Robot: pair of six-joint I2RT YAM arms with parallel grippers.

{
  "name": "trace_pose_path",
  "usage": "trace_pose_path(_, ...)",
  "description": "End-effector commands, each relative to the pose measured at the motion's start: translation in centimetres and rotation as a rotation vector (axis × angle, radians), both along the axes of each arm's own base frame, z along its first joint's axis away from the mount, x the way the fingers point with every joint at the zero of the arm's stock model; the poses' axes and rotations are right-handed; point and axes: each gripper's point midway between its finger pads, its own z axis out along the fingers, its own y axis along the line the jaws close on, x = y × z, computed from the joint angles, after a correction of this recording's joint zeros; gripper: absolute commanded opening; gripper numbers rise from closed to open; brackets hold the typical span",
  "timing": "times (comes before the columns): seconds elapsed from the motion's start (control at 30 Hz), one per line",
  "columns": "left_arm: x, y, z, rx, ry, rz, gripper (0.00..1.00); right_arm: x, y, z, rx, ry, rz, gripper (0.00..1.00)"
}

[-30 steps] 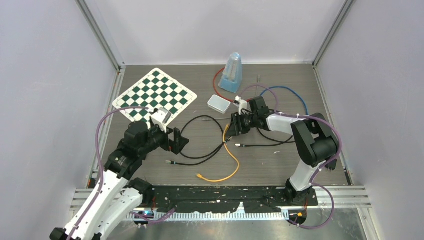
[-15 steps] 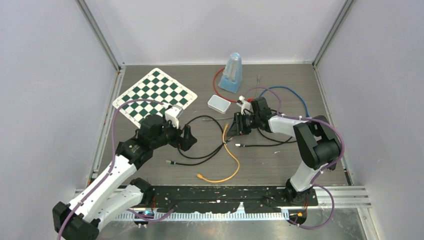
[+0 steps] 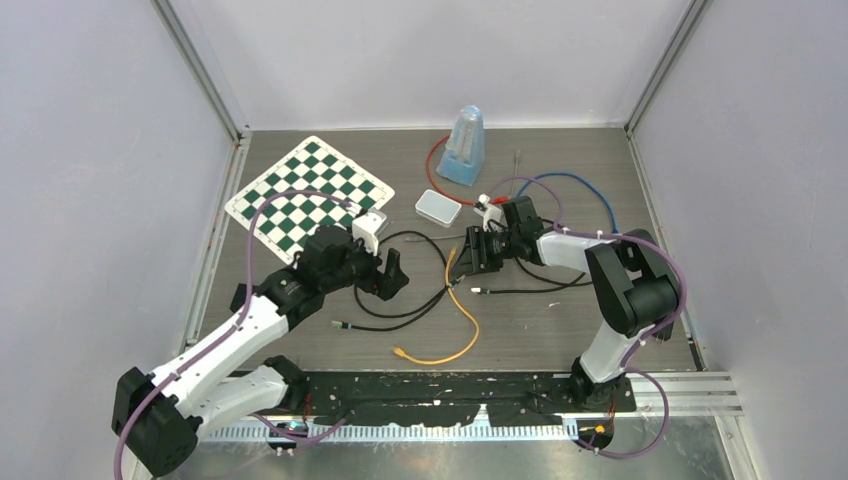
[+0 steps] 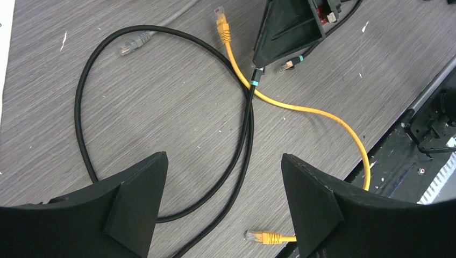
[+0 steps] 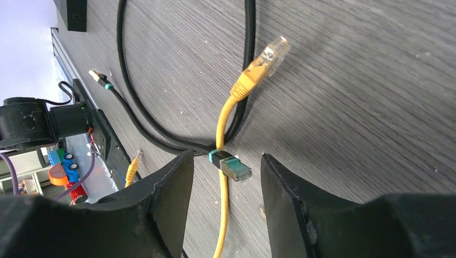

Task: Insert the plug into the switch port
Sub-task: Pick up the connector from the center of the board.

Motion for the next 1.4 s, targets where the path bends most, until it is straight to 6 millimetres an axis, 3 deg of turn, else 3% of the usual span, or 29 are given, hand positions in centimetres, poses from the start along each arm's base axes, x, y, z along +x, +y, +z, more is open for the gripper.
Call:
trace_pose_path(0.0,0.7,-0.9,0.9,0.005,-0.071,-0.020,0.80,0.1,0.1,-0.4,0.023,0.010,0.010,0.55)
trace_pose_path(0.23,0.4,-1.9,0.8,0.054,-0.151,-0.043,0.73,0.5,0.3,-0.1,0.063,0.039,-0.021,0.37)
trace_pose_path(0.33,0.6,-2.5,1.4,0.064,-0.240,-0.040,0.73,0.6,0.1,0.9,0.087,0.030,-0.044,0.29)
trace_pose_path(0.53,0.2,-6.1,3.5,0.021,-0.485,-0.163,0.72,-0.7,-0.1,2.5,0.168,0.088,-0.133,0.07)
trace_pose_path(0.63,0.3,-7.3,3.2,0.061,-0.591,-0.199,0.73,-1.1,-0.3,3.4,0.179,0.095,-0.165,0.05)
trace_pose_path(0.73,0.2,-8.4,1.6,0.161,-0.641,-0.263,0.73,-1.4,-0.7,4.0,0.186,0.128,-0.231,0.05)
trace_pose_path(0.87,0.2,-9.6,-0.6,0.269,-0.663,-0.322,0.63,-1.4,-0.9,5.4,0.226,0.167,-0.321,0.05)
trace_pose_path(0.97,0.7,-10.2,-1.4,0.275,-0.680,-0.320,0.62,-1.5,-0.7,7.1,0.296,0.198,-0.368,0.05)
trace_pose_path(1.37,1.6,-11.9,-4.1,0.320,-0.691,-0.353,0.55,-2.5,-1.1,8.8,0.335,0.235,-0.415,0.05)
